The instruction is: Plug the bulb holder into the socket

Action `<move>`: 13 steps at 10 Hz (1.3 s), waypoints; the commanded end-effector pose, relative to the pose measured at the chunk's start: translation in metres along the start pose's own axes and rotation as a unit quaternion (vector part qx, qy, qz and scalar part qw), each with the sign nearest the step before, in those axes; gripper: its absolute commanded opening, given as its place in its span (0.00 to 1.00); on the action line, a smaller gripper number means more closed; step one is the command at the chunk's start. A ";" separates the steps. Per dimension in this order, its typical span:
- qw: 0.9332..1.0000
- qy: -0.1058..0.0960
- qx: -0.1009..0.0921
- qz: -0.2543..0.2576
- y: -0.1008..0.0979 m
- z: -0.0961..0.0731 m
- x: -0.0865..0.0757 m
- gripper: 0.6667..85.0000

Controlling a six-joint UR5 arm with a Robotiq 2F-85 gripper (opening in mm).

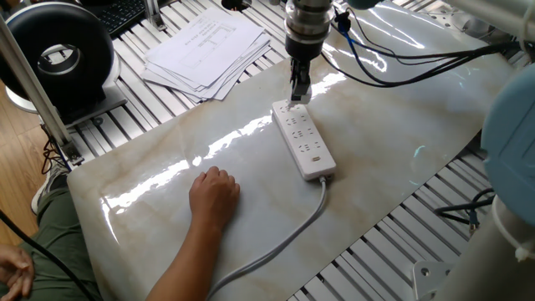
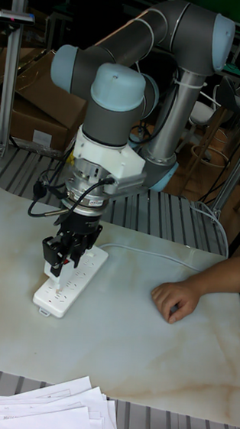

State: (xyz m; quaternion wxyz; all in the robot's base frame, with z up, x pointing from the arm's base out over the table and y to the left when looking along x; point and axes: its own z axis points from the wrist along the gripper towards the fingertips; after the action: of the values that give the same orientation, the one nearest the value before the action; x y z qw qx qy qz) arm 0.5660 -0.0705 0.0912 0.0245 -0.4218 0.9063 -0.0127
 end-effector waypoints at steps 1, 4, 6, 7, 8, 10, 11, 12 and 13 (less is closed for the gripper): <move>1.000 0.002 -0.012 0.007 0.007 -0.006 -0.004 0.01; 0.998 0.053 -0.027 0.012 0.021 -0.025 0.008 0.01; 0.998 0.054 -0.024 0.019 0.022 -0.030 0.012 0.01; 0.998 0.055 -0.019 0.016 0.017 -0.028 0.010 0.01; 0.997 0.074 -0.014 0.017 0.015 -0.029 0.020 0.01; 0.995 0.095 0.001 0.012 0.007 -0.031 0.031 0.01; 0.996 0.085 0.004 0.007 0.005 -0.030 0.026 0.01; 0.997 0.070 0.001 0.007 0.006 -0.029 0.018 0.01; 0.998 0.056 -0.001 0.013 0.008 -0.028 0.010 0.01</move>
State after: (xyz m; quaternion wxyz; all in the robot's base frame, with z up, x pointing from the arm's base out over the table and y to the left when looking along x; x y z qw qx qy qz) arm 0.5452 -0.0817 0.1179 -0.0450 -0.4122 0.9089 -0.0448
